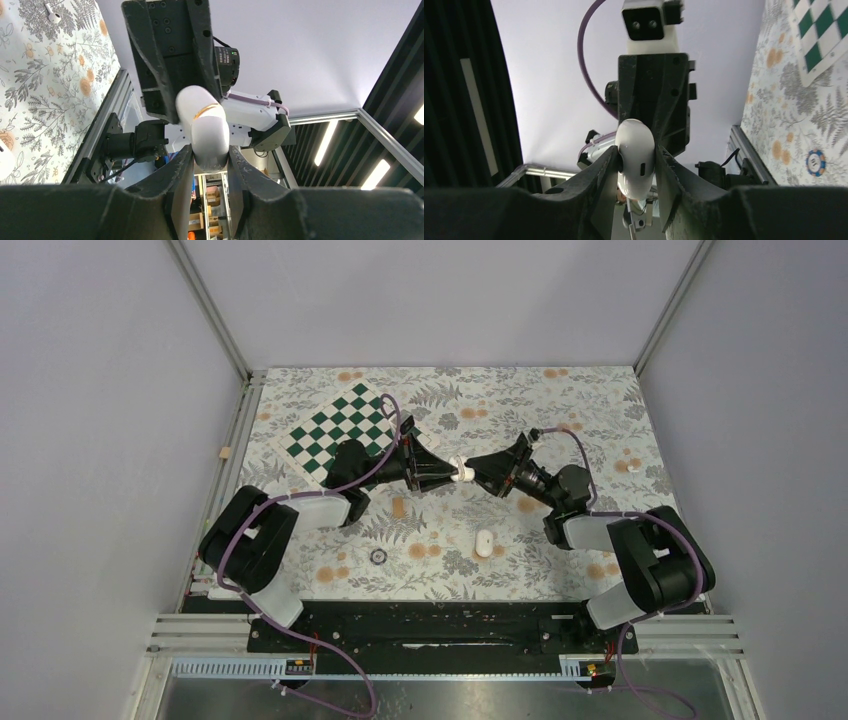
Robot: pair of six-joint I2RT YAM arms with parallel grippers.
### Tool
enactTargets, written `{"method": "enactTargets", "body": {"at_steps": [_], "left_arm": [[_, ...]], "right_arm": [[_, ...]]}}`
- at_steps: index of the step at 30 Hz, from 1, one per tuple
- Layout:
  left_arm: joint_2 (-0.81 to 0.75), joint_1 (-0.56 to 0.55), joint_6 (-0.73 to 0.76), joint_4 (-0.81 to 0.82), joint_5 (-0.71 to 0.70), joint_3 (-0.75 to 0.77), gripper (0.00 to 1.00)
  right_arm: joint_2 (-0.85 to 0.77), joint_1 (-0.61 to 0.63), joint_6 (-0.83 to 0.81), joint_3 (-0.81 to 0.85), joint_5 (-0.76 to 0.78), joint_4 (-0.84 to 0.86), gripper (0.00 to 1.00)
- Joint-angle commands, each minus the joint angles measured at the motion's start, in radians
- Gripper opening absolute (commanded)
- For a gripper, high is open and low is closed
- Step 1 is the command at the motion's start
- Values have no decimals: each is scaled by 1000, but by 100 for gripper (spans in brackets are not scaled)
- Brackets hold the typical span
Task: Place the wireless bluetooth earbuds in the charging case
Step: Open the charging case.
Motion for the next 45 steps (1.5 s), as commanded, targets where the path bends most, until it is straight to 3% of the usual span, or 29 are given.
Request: {"method": "enactTargets", "body": {"at_steps": [1, 12, 16, 19, 22, 26, 28, 34, 38, 45], "left_arm": [[-82, 5, -21, 187, -1, 33, 0], [-59, 6, -3, 161, 33, 24, 0], [-74, 5, 44, 88, 46, 13, 0], [-100, 6, 112, -18, 65, 9, 0], [-147, 5, 269, -283, 80, 41, 0], [-203, -10, 757, -982, 9, 206, 0], [-208, -20, 825, -1104, 12, 255, 0], [-195, -22, 837, -1115, 64, 275, 0], [-194, -23, 752, -962, 127, 218, 0], [-213, -24, 729, -920, 138, 202, 0]], "right_arm": [[-17, 0, -141, -21, -23, -214, 42], [-63, 0, -217, -8, -23, -338, 69], [-171, -2, -352, 24, -4, -622, 72], [-293, -6, -558, 94, 61, -1015, 73], [-409, -6, -782, 193, 208, -1401, 73], [-507, -7, -976, 277, 416, -1706, 73], [-543, -7, -1008, 272, 394, -1704, 73], [-618, -7, -937, 202, 214, -1402, 81], [-555, -6, -866, 209, 72, -1240, 83], [-462, -5, -704, 163, -41, -975, 79]]}}
